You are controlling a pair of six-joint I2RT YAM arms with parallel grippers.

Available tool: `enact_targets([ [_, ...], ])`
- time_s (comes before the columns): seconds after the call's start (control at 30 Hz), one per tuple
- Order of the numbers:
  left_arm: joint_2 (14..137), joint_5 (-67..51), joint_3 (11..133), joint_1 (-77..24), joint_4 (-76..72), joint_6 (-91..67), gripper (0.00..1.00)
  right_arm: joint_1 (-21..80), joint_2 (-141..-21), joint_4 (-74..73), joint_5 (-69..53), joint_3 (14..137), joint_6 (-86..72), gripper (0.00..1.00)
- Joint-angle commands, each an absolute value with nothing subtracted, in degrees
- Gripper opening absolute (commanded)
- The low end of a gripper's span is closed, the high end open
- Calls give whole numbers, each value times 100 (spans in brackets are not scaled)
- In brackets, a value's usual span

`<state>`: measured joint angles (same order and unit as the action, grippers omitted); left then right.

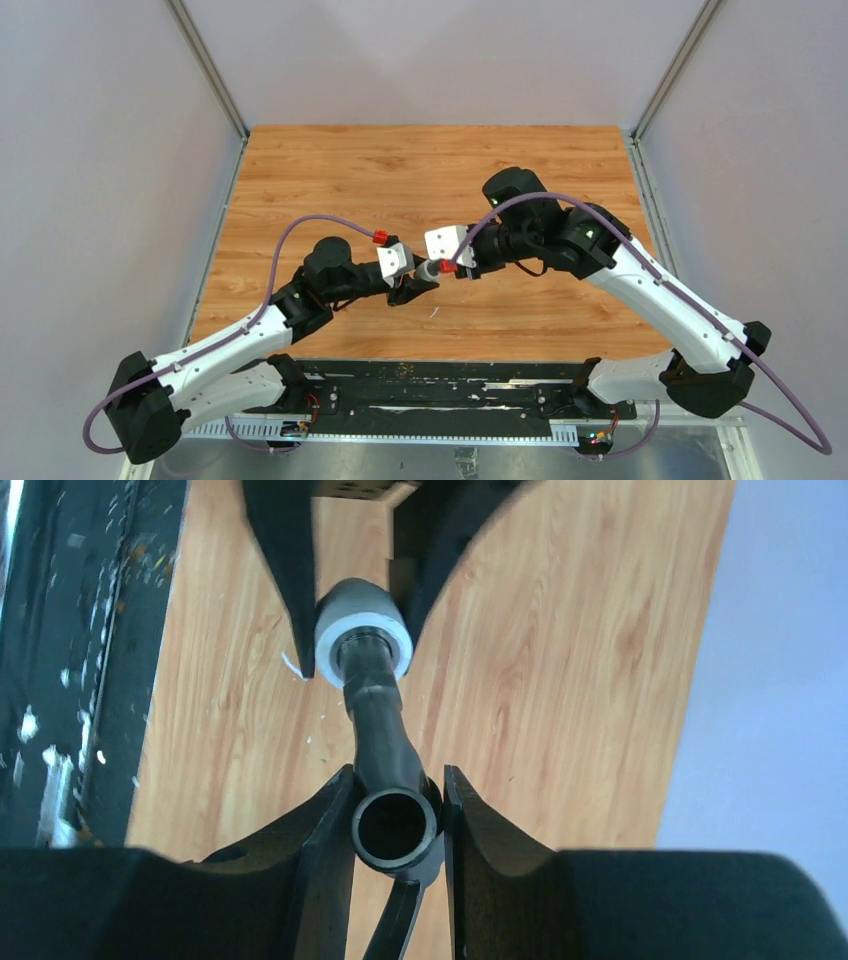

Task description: Install the water faucets

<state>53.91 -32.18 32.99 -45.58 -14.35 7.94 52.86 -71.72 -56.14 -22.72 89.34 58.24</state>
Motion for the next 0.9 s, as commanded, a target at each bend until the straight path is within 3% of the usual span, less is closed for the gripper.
enact_targets([
  [0.0, 5191, -1143, 3456, -4671, -1932, 1067, 0, 5357, -7452, -4744, -1104, 8882, 2801, 0],
  [0.2, 5627, -105, 3472, -4897, -2052, 2238, 0, 5339, -8149, -5200, -858, 9739, 538, 0],
  [0.37, 5674, -454, 3160, -4957, -2757, 2391, 0, 5336, -8739, -6296, -1151, 10590, -864, 0],
  [0.57, 5486, -809, 2826, -4957, -3555, 1817, 0, 5327, -8813, -6629, -1176, 10771, -1410, 2],
  [0.63, 5432, -855, 2791, -4957, -3573, 1686, 0, 5326, -8769, -6620, -1303, 10843, -1433, 20],
  [0.73, 5395, -1087, 2678, -4957, -3719, 1483, 0, 5324, -8701, -6586, -1500, 10925, -1312, 27],
  [0.87, 5421, -1219, 2321, -4957, -4510, 1093, 0, 5326, -8503, -6539, -1604, 10944, -1057, 55],
])
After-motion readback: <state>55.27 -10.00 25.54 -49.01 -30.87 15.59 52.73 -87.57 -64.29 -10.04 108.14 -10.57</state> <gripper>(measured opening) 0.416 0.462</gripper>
